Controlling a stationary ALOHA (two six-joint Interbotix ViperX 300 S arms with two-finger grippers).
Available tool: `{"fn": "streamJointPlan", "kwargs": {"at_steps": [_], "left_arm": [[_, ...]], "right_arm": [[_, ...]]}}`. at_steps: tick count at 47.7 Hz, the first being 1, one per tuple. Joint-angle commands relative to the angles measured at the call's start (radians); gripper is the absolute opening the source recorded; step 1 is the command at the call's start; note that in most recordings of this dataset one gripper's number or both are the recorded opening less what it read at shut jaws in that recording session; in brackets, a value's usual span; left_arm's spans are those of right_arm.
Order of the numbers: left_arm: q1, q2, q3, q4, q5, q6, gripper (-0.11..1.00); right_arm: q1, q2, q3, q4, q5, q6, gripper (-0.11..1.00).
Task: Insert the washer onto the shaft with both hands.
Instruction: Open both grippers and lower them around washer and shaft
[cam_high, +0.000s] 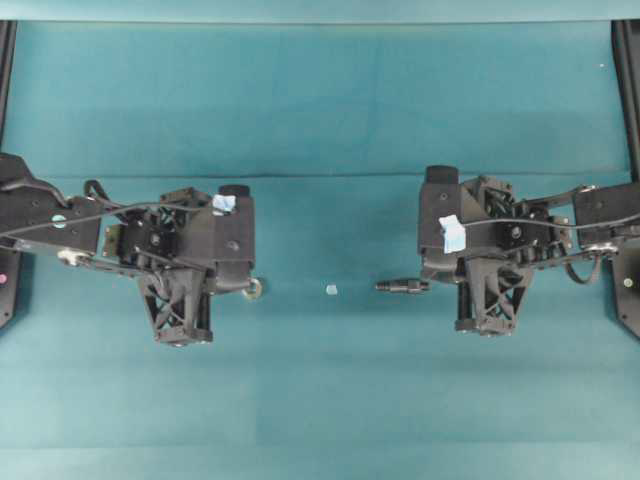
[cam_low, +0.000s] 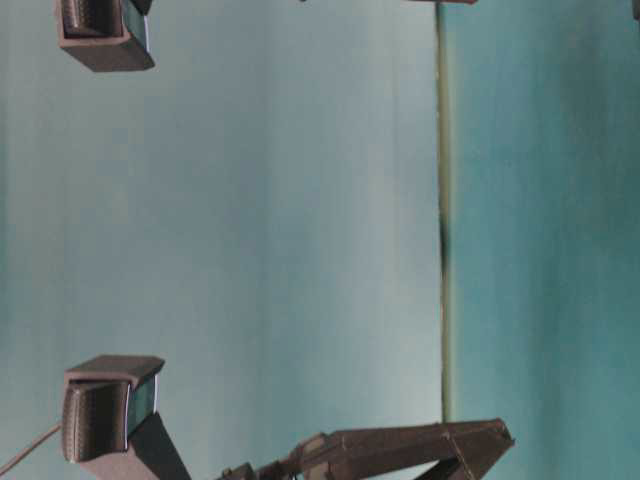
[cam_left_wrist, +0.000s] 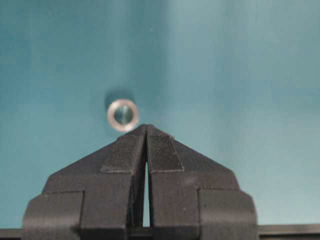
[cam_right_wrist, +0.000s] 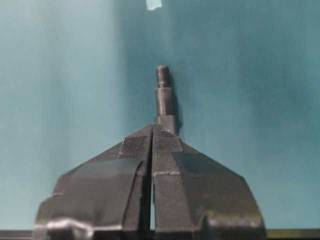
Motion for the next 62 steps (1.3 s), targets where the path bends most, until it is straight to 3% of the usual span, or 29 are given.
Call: {"fn": "streamJointPlan", "kwargs": {"at_steps": [1,17,24,31,37,41,45,62], "left_arm": [[-0.005,0.003,-0.017,0.005,-0.003,0.003,0.03],[-0.003,0.021,-0.009,0.005,-0.049,-0.002,0.03],[-0.005,0.028,-0.002,0.005,-0.052,-0.009,0.04],[-0.005,0.035,0.003,0.005,-0.046,-0.011,0.37],[-0.005,0.046,0.000,0.005,-0.046,0.000,0.77],[-0.003,0.052,0.002,0.005,-0.049,0.005,0.92],[-0.003,0.058,0.003,0.005,-0.052,0.006,0.88],[-0.003,0.141,0.009,0.005,-0.114,0.008,0.88]], "right_arm": [[0.005,-0.003,-0.017,-0.002,-0.003,-0.011,-0.10],[0.005,0.005,-0.015,0.000,-0.002,-0.003,-0.10],[0.006,0.009,-0.017,0.005,-0.006,-0.003,-0.05],[0.005,0.017,-0.017,0.005,-0.008,0.000,0.16],[0.006,0.032,-0.017,0.000,-0.009,-0.002,0.52],[0.006,0.043,-0.017,-0.002,-0.011,-0.002,0.76],[0.006,0.052,-0.018,-0.002,-0.015,-0.003,0.91],[0.006,0.112,-0.009,-0.002,-0.055,-0.008,0.86]]}}
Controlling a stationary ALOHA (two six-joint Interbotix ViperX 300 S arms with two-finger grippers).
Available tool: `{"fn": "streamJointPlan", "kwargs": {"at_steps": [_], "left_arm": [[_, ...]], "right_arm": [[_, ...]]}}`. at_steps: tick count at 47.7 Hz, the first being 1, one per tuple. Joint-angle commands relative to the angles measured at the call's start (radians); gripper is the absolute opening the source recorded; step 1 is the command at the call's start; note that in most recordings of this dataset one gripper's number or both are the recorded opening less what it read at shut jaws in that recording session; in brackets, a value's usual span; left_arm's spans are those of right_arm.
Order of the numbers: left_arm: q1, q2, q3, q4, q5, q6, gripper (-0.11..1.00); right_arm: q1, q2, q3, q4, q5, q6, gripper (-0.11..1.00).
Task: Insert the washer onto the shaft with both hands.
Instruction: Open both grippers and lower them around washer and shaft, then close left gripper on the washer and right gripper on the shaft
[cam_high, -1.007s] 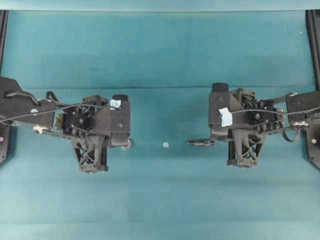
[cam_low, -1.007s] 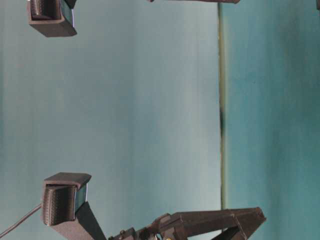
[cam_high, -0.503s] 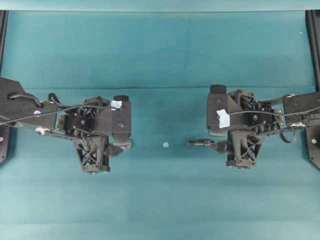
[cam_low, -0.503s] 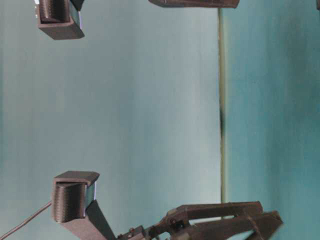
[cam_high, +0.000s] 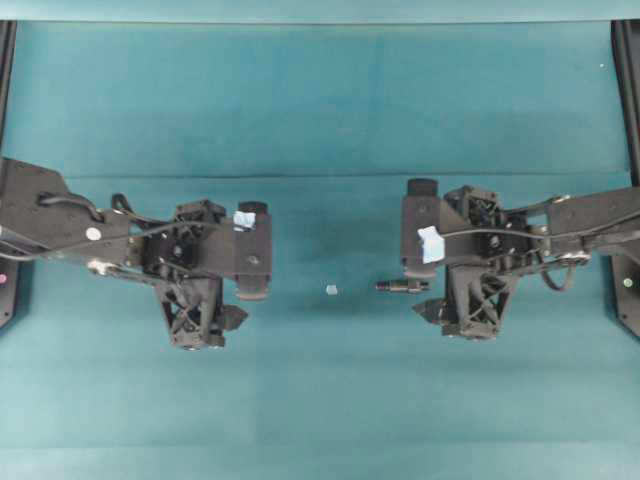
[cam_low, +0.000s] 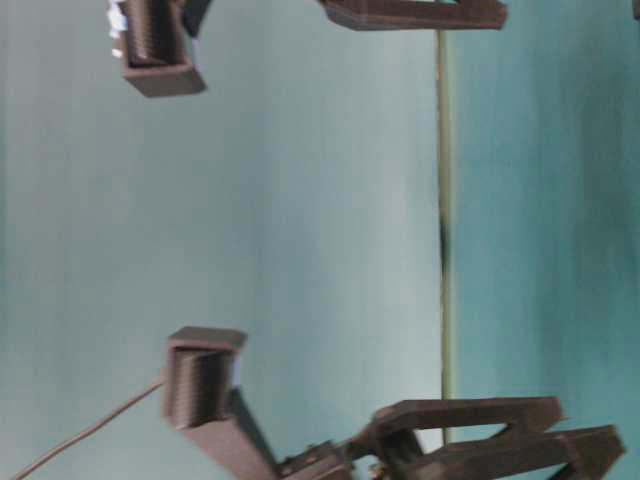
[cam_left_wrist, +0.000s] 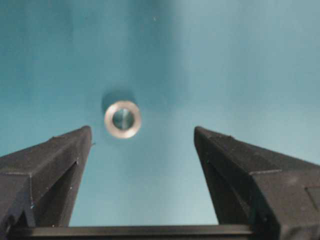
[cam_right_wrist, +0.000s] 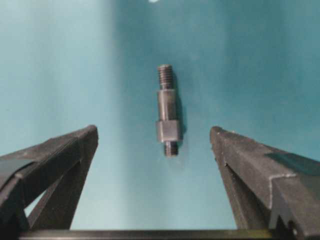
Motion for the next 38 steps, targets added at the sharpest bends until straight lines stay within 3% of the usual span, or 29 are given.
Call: {"fn": "streamJointPlan", "kwargs": {"at_steps": [1,38], "left_arm": [[-0.003,0.018,-0.003,0.002,-0.029,0.000,0.88],[0.035,0.075,0.018,0.002,-0.083,0.000,0.88]], "right_arm": [[0.003,0.012,-0.008,-0.002,-0.012,-0.009,0.86],[-0.006,0.095,0.066,-0.002,-0.137,-0.012,0.86]]}}
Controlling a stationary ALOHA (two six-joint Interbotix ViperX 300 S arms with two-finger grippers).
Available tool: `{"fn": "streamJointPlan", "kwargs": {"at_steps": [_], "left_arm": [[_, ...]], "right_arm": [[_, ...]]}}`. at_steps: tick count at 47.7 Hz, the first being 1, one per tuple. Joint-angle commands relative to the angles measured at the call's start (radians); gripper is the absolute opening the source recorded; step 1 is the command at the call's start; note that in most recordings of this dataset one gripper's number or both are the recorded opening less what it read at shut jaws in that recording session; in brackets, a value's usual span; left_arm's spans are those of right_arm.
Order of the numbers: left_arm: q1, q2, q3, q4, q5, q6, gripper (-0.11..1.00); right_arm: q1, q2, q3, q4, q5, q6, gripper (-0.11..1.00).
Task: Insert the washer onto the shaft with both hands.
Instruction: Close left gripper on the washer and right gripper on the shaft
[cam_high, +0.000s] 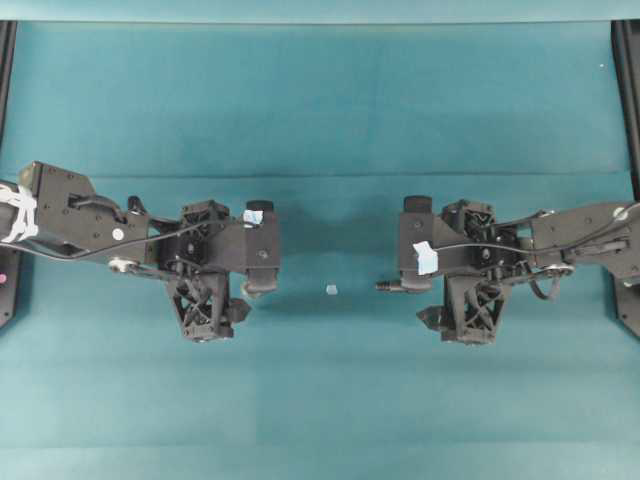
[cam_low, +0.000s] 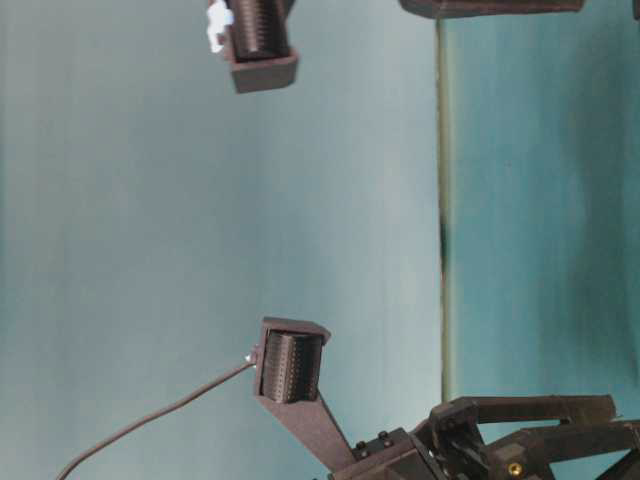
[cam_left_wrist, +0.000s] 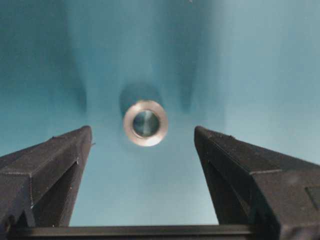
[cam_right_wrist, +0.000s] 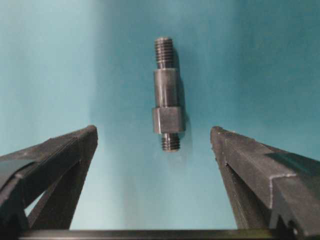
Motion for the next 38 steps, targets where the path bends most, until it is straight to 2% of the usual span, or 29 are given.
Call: {"fn": "streamJointPlan", "kwargs": {"at_steps": [1,29,38], "left_arm": [[-0.002,-0.003,-0.009,0.002,-0.009,0.000,0.88],[-0.011,0.015,-0.012,0.002,-0.021,-0.002,0.88],[-0.011,0.023,-0.012,0.002,-0.034,-0.002,0.88]], "right_arm": [[-0.006,0.011,-0.006,-0.002,-0.018,-0.011,0.86],[-0.026,0.071,-0.005,-0.002,-0.080,-0.014,0.85],[-0.032,0.071,0.002,-0.002,-0.091,-0.015,0.80]]}}
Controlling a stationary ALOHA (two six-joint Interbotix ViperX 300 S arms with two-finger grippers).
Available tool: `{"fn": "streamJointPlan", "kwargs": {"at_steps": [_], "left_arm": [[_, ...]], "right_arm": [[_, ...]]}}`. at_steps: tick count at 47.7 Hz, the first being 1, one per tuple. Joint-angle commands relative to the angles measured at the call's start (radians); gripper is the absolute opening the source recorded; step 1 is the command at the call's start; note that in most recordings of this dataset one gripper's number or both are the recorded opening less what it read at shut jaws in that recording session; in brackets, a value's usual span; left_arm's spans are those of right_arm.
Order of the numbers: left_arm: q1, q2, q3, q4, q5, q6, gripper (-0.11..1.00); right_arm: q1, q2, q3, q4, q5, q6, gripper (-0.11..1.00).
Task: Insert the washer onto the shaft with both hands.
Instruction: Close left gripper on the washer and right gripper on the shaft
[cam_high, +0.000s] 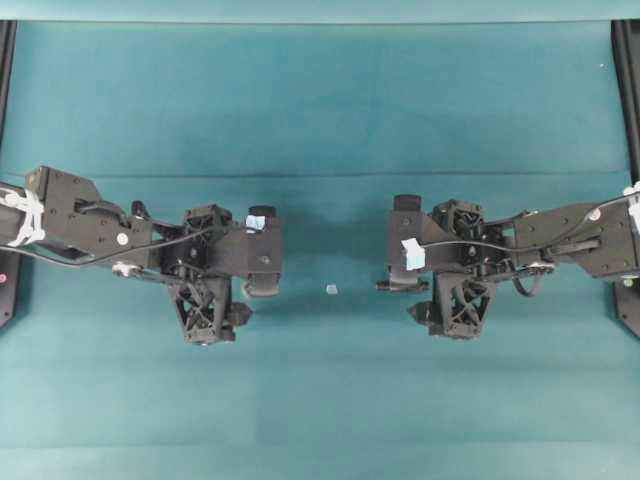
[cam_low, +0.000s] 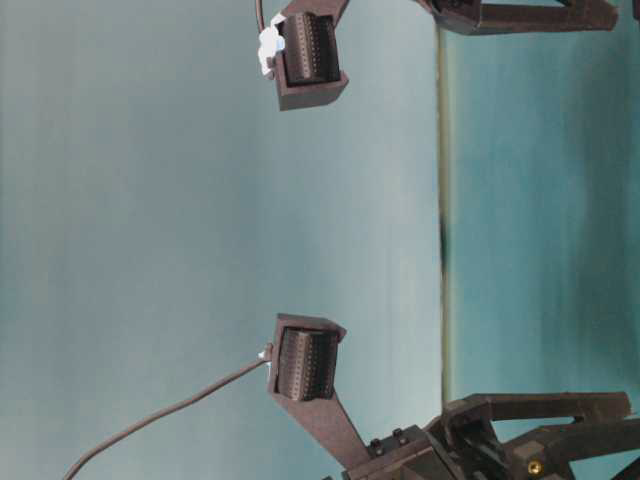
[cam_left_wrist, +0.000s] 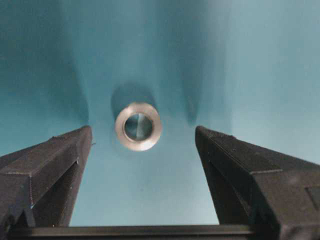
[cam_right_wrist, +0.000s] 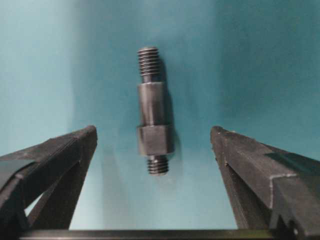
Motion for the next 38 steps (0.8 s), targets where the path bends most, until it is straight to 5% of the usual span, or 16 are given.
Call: {"fn": "streamJointPlan", "kwargs": {"at_steps": [1,38], "left_arm": [[-0.003,-0.002,-0.012,0.002,-0.011,-0.002,0.88],[-0.003,0.021,-0.015,0.002,-0.029,-0.005,0.88]], "right_arm": [[-0.002,-0.003,0.000,-0.002,-0.011,-0.009,0.80],[0.000,0.032,0.015,-0.002,-0.049,-0.009,0.79]]}}
